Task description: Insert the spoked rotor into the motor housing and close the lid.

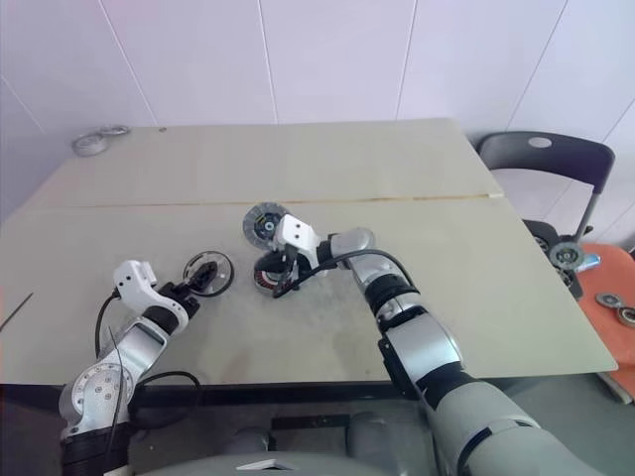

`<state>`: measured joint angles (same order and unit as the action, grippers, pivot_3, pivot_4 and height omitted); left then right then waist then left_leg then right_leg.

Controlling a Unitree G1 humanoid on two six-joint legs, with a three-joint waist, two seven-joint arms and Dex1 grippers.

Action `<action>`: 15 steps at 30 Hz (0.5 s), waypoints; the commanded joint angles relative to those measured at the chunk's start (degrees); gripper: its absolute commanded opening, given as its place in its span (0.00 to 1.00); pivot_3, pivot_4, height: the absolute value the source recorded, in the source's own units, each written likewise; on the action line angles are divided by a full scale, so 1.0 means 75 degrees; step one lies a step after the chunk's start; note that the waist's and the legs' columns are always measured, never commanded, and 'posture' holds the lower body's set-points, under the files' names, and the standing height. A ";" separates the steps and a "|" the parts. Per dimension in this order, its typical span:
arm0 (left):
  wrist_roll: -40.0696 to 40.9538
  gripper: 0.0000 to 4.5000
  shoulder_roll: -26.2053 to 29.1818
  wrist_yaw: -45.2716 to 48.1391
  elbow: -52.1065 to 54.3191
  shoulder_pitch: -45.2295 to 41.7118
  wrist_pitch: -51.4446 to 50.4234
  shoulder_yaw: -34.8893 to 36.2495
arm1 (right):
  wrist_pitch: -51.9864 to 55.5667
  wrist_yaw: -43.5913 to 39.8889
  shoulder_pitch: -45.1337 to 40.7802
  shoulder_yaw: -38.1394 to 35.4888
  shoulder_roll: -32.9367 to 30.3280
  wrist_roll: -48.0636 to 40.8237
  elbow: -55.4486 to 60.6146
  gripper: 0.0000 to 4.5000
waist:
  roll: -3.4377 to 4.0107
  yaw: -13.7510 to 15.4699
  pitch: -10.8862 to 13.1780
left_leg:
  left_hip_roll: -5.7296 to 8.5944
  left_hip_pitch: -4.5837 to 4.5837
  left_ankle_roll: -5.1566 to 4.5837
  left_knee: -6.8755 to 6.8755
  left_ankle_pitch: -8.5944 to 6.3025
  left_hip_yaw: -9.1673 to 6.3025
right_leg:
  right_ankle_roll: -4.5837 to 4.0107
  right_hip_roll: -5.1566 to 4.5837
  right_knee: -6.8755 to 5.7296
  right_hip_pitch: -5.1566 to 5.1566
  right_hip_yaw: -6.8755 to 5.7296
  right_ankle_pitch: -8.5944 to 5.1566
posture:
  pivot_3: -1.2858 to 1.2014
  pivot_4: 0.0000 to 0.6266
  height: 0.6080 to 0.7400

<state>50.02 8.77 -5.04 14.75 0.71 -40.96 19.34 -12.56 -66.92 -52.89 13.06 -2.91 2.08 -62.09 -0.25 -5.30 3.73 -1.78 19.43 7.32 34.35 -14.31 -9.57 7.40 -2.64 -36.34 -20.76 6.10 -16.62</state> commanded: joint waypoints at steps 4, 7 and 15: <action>-0.0221 1.00 -0.0171 0.0297 -0.0227 -0.0277 -0.0259 -0.0485 | -0.0147 0.0055 -0.0056 -0.0079 0.0002 -0.0029 0.0249 0.01 | 0.0000 0.0002 0.0000 | 0.0002 0.0000 0.0001 0.0002 0.0000 -0.0002 | 0.0006 0.0000 0.0002 0.0003 0.0000 -0.0004 | 0.52 0.00 1.00; -0.0305 1.00 -0.0223 0.0397 -0.0233 -0.0310 -0.0319 -0.0539 | -0.0151 0.0076 -0.0039 -0.0082 0.0004 -0.0030 0.0260 0.01 | 0.0001 0.0003 0.0000 | 0.0002 0.0000 0.0001 0.0000 0.0000 -0.0003 | 0.0005 0.0000 0.0002 0.0003 0.0000 -0.0003 | 0.52 0.00 1.00; -0.0539 1.00 -0.0239 0.0570 -0.0152 -0.0245 -0.0284 -0.0539 | -0.0195 0.0156 -0.0009 -0.0052 0.0010 0.0013 0.0242 0.01 | 0.0001 0.0002 0.0000 | 0.0003 0.0002 0.0001 -0.0001 0.0000 -0.0002 | 0.0007 -0.0001 0.0007 0.0003 0.0000 -0.0005 | 0.52 0.00 1.00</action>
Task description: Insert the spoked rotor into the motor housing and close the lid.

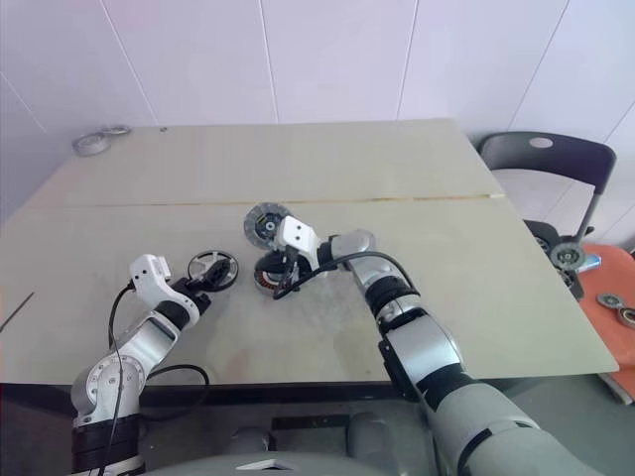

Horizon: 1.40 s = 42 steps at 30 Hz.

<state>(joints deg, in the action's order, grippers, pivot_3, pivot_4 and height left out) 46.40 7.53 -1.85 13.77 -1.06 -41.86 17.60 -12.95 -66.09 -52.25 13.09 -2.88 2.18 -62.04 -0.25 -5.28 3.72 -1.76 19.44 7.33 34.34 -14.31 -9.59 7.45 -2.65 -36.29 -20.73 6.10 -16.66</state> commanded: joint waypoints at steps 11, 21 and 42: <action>-0.0185 0.51 -0.0139 0.0206 0.0091 0.0074 -0.0198 -0.0214 | -0.0166 0.0083 -0.0095 -0.0037 0.0011 0.0085 0.0199 0.00 | 0.0000 -0.0018 0.0000 | -0.0001 0.0004 0.0000 -0.0011 0.0000 0.0000 | 0.0000 0.0000 0.0005 -0.0008 0.0000 0.0000 | 0.52 0.00 1.00; 0.0799 0.51 0.0189 0.1370 0.1295 0.0810 -0.0204 0.0103 | -0.0188 0.0131 -0.0090 -0.0045 -0.0004 0.0184 0.0127 0.00 | -0.0002 -0.0050 0.0002 | -0.0002 0.0015 0.0000 -0.0022 0.0000 0.0000 | -0.0004 0.0001 0.0009 -0.0027 0.0000 0.0002 | 0.52 0.00 1.00; 0.1182 0.51 0.0349 0.1724 0.1315 0.1653 0.0360 0.0242 | 0.0518 -0.0095 -0.0375 -0.0430 0.0030 -0.0235 0.0128 0.00 | 0.0002 -0.0046 0.0004 | -0.0003 0.0026 0.0000 -0.0026 -0.0001 0.0001 | -0.0001 0.0000 0.0012 -0.0041 0.0001 -0.0023 | 0.52 0.00 1.00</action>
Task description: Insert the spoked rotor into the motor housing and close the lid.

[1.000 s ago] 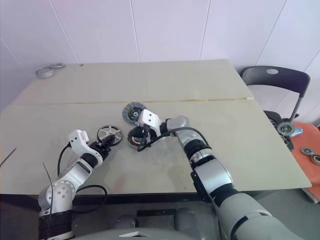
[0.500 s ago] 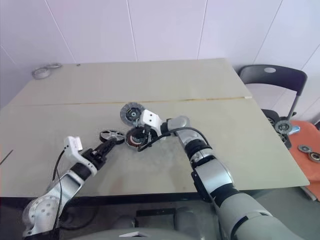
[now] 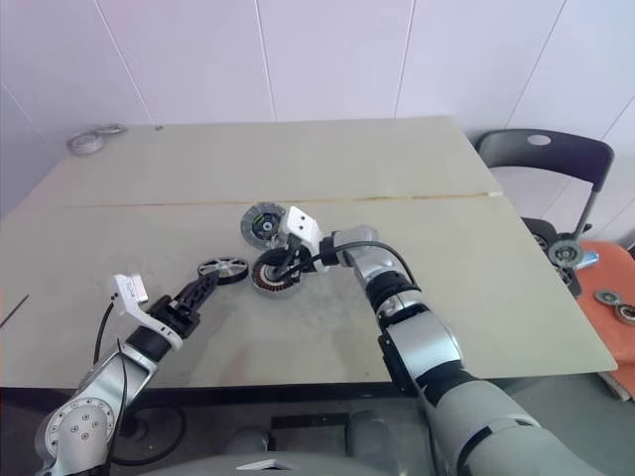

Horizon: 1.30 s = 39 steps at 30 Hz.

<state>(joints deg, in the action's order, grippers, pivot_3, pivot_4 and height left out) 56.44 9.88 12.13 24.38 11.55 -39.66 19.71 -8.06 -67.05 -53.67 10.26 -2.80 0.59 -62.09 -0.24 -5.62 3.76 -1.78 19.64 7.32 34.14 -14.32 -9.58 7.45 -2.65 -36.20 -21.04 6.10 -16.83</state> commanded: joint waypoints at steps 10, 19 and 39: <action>-0.0998 0.51 -0.0041 -0.1382 -0.1400 -0.0579 0.0409 0.0408 | -0.0205 0.0054 -0.0172 -0.0042 -0.0004 0.0080 0.0104 0.00 | -0.0001 0.0003 -0.0001 | 0.0000 -0.0003 0.0000 0.0001 0.0000 0.0000 | 0.0004 0.0001 -0.0001 0.0001 0.0000 -0.0002 | 0.52 0.00 1.00; -0.1200 0.51 -0.0211 -0.1539 -0.1615 -0.0852 0.0705 0.0439 | -0.0267 0.0080 -0.0159 -0.0020 -0.0001 0.0137 0.0083 0.00 | 0.0001 -0.0013 -0.0001 | 0.0000 -0.0016 0.0000 0.0001 0.0000 0.0000 | 0.0006 0.0003 -0.0005 0.0009 0.0000 -0.0003 | 0.52 0.00 1.00; 0.0418 0.51 0.0136 0.0316 -0.0162 0.0291 0.0169 0.0063 | -0.0304 -0.0112 -0.0107 0.0114 -0.0015 0.0282 -0.0029 0.00 | 0.0004 -0.0012 0.0001 | 0.0000 0.0048 0.0000 0.0001 0.0000 -0.0001 | -0.0022 0.0000 0.0001 -0.0047 -0.0001 0.0014 | 0.52 0.00 1.00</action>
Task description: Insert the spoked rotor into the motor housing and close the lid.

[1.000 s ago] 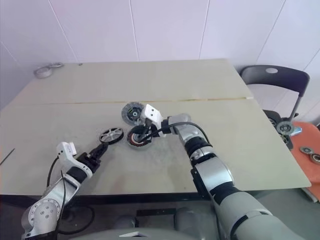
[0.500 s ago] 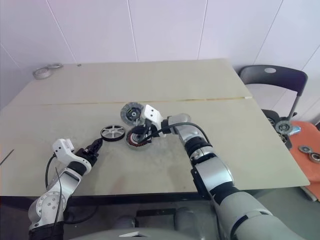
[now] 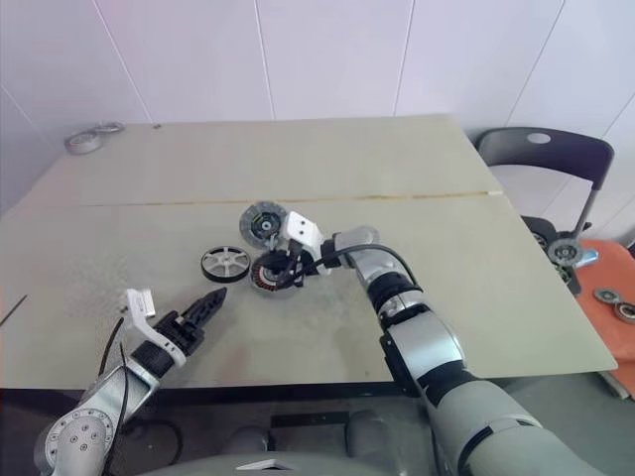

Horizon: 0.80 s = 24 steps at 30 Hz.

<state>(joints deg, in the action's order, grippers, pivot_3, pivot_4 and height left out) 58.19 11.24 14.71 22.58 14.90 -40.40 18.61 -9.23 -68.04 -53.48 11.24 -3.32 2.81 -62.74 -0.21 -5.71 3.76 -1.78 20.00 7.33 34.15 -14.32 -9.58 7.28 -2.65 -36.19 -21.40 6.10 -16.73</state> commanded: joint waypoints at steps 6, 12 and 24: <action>0.0152 0.51 -0.0639 -0.0571 -0.0679 -0.0694 0.0732 0.0550 | -0.0222 0.0079 -0.0157 0.0002 0.0057 0.0048 -0.0009 0.00 | -0.0002 0.0019 -0.0001 | 0.0000 0.0002 0.0000 0.0002 0.0000 0.0000 | 0.0001 0.0000 0.0002 0.0002 0.0000 0.0001 | 0.52 0.00 1.00; -0.0076 0.51 -0.0846 -0.0769 -0.1293 -0.1339 0.0944 0.0482 | -0.0271 0.0104 -0.0145 -0.0003 0.0061 0.0081 -0.0027 0.00 | -0.0004 0.0017 -0.0002 | 0.0001 0.0006 0.0000 0.0002 0.0000 -0.0001 | 0.0018 0.0000 0.0003 0.0000 -0.0001 0.0011 | 0.52 0.00 1.00; -0.0406 0.51 -0.0709 -0.0857 -0.2247 -0.2126 0.0929 0.0485 | -0.0361 0.0273 -0.0032 0.0024 -0.0001 0.0143 0.0037 0.00 | -0.0004 0.0017 -0.0003 | 0.0001 0.0004 0.0001 0.0003 0.0001 -0.0002 | 0.0023 0.0001 0.0002 0.0001 -0.0002 0.0014 | 0.52 0.00 1.00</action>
<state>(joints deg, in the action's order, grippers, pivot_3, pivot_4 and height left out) 55.71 5.43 8.32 5.53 0.14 -34.37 21.68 -10.90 -66.35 -53.10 11.52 -3.36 4.02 -63.40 -0.24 -5.59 3.74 -1.77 20.03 7.33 34.17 -14.31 -9.60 7.45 -2.64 -36.18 -21.39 6.08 -16.62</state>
